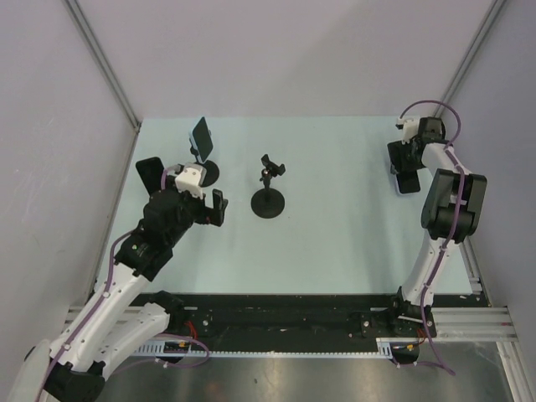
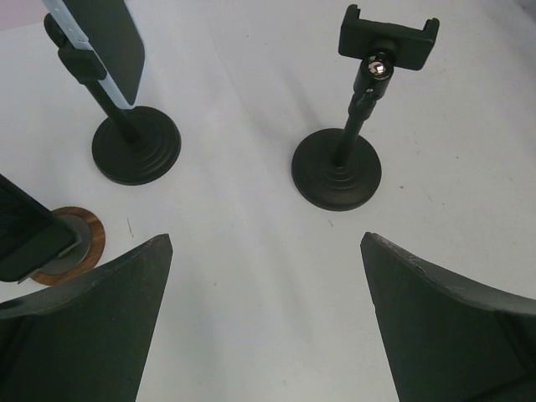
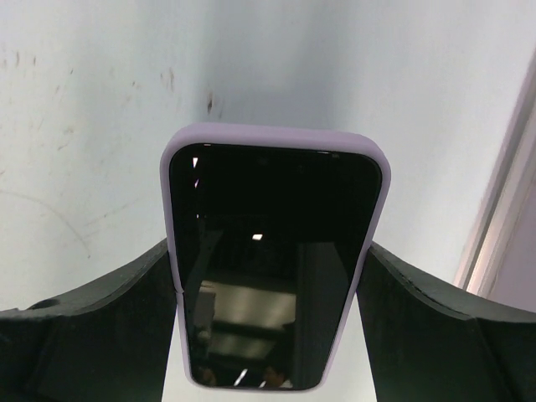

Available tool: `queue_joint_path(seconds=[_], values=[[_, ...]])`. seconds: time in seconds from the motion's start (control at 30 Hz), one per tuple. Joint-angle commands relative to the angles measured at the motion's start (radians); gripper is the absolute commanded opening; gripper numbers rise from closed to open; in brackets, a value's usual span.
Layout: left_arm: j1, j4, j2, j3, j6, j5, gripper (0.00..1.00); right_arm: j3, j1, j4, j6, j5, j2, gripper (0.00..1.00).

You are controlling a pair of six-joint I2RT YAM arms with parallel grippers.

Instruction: Remove the phone from the phone stand

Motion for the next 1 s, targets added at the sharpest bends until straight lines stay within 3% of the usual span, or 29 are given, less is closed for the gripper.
queue_joint_path(seconds=[0.0,0.13,0.3,0.63,0.77,0.97], values=[[0.0,0.012,-0.017,-0.007,0.045,-0.057,1.0,0.146,-0.025,-0.089,-0.115,-0.073,0.082,0.0],[0.004,0.01,-0.034,-0.01,0.047,-0.07,1.0,0.154,-0.053,-0.071,-0.093,-0.121,0.104,0.07],[0.009,0.012,-0.04,-0.014,0.047,-0.084,1.0,0.155,-0.085,-0.055,-0.067,-0.095,0.139,0.09],[0.016,0.012,-0.037,-0.014,0.047,-0.083,1.0,0.177,-0.106,-0.045,-0.044,-0.124,0.182,0.43],[0.032,0.013,-0.043,-0.013,0.047,-0.077,1.0,0.175,-0.106,-0.036,-0.038,-0.107,0.201,0.53],[0.044,0.015,-0.045,-0.016,0.047,-0.074,1.0,0.175,-0.102,-0.032,-0.033,-0.112,0.208,0.79]])
